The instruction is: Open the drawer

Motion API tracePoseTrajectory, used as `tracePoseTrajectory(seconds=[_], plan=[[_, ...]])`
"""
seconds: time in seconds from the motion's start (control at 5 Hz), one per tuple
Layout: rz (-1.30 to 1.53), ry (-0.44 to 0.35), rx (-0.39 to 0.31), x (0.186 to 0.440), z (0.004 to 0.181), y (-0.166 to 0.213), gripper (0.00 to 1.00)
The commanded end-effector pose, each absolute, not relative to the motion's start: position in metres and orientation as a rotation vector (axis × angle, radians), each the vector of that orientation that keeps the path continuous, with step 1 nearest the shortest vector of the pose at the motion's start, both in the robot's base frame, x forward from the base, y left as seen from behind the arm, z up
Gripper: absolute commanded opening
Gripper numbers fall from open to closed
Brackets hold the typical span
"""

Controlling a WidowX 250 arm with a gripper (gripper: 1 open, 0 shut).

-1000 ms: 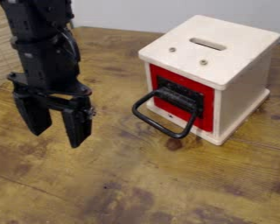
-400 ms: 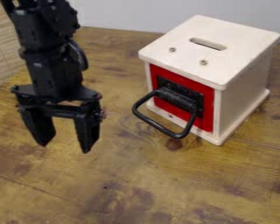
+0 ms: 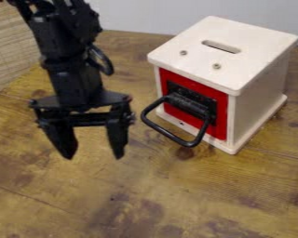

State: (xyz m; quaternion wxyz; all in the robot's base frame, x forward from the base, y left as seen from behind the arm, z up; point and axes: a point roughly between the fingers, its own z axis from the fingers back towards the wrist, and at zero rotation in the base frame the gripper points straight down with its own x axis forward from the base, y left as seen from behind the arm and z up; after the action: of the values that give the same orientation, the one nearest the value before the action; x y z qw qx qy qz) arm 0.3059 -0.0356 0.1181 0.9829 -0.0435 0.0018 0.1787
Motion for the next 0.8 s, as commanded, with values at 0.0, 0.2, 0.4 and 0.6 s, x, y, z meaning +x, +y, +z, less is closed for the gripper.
tracePoseTrajectory(seconds=[0.0, 0.2, 0.4, 0.6], plan=[[0.509, -0.067, -0.136, 0.324, 0.121, -0.041, 1.0], [0.55, -0.09, -0.174, 0.331, 0.115, -0.044, 1.0], [0.571, -0.106, -0.202, 0.335, 0.11, -0.047, 1.0], [0.586, -0.116, -0.221, 0.343, 0.109, -0.039, 1.0]])
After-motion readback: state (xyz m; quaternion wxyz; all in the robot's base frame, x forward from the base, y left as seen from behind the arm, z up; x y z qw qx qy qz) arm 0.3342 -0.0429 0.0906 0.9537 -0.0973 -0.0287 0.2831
